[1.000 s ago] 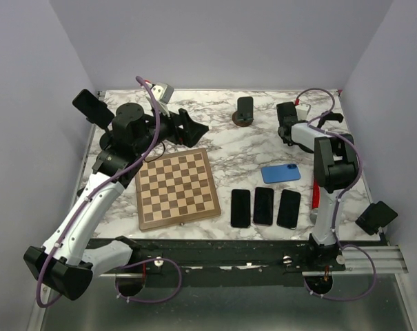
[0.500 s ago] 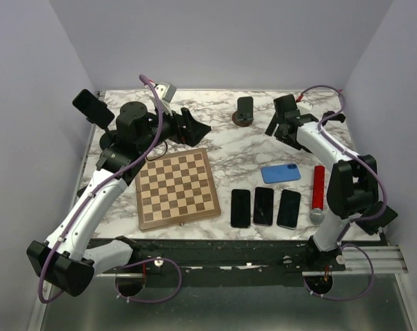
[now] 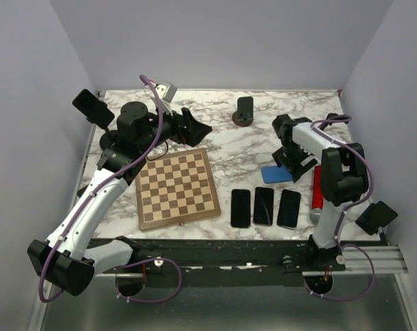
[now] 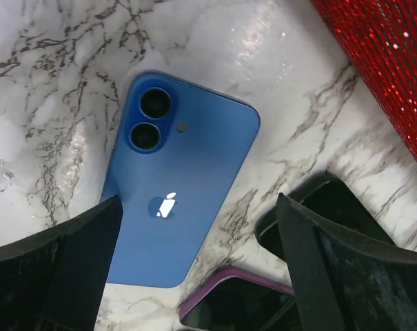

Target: Remove the phone from the phone stand

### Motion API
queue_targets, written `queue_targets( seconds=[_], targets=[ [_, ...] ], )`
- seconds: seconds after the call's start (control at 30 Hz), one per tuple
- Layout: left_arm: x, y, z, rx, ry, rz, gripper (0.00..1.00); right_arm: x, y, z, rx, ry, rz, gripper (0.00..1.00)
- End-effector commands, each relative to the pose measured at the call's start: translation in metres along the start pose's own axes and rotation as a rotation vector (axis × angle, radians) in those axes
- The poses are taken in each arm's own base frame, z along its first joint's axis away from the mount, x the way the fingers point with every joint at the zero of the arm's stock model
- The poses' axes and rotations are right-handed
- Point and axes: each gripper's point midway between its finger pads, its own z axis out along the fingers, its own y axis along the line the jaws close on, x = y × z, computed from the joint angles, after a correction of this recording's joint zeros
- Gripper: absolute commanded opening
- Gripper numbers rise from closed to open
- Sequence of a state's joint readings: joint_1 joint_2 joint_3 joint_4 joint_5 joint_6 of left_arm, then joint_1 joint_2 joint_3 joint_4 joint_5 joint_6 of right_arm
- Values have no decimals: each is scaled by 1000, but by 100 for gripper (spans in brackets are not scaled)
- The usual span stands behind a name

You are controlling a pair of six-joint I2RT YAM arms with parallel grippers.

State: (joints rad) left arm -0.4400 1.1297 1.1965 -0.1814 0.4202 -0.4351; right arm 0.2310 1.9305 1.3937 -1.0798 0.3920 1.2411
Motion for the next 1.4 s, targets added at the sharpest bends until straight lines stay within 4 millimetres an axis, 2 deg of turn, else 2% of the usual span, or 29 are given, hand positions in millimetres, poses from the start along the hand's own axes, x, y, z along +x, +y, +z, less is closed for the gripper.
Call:
queue_targets(
  seconds=[0.0, 0.2, 0.37, 0.6, 0.83, 0.9, 1.17, 1.37],
  targets=[
    [-3, -6, -2, 27, -9, 1, 98, 5, -8, -6, 0, 46, 139, 100],
    [-1, -7, 0, 38, -6, -11, 98, 20, 0, 8, -60, 126, 221, 100],
    [0, -5, 0, 32, -4, -7, 98, 19, 11, 12, -139, 118, 267, 100],
    [4, -4, 4, 40, 9, -20, 99, 18, 23, 18, -141, 120, 255, 100],
    [5, -1, 5, 28, 13, -15, 99, 28, 26, 30, -115, 157, 246, 100],
    [6, -1, 6, 29, 14, -15, 99, 27, 29, 29, -131, 157, 239, 100],
    [6, -2, 7, 36, 18, -19, 99, -1, 34, 0, -210, 70, 262, 100],
    [7, -2, 6, 38, 18, -17, 99, -1, 38, 3, -189, 77, 257, 100]
  ],
)
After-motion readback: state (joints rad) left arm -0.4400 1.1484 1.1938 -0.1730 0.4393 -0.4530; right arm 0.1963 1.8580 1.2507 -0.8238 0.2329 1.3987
